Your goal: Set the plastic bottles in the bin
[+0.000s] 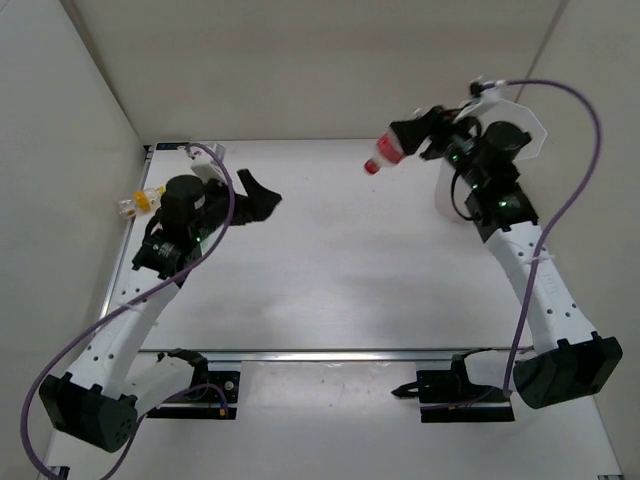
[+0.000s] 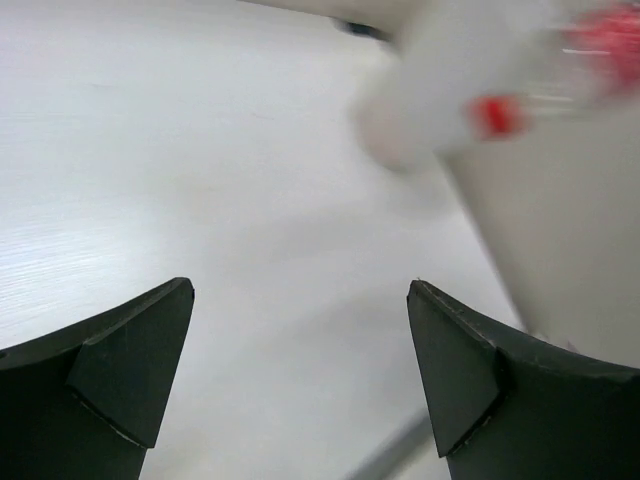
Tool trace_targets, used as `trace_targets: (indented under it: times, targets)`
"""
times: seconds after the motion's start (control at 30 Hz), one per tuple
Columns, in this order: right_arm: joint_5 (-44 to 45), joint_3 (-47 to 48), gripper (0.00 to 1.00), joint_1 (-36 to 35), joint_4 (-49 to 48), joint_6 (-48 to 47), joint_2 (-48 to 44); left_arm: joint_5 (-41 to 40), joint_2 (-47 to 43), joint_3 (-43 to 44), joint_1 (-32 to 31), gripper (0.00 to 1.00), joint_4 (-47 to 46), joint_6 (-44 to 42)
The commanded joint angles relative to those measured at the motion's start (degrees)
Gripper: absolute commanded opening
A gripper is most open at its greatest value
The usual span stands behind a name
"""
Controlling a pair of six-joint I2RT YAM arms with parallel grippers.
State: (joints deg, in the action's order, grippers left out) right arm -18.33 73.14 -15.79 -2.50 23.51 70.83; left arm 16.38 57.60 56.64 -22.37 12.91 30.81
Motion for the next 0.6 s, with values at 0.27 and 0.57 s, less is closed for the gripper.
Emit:
trace_targets:
  times: [0.27,0.57]
  targets:
    - [7.07,21.06,0.0,25.71,6.45,-11.81,15.19,-22.63,16.13,6.98,18.23,0.99,19.44,-5.5]
    - [12.79,40.31,0.14,30.73,12.34,-14.19,36.29,-25.25,25.96,8.39,21.58,0.99,14.87,-2.76]
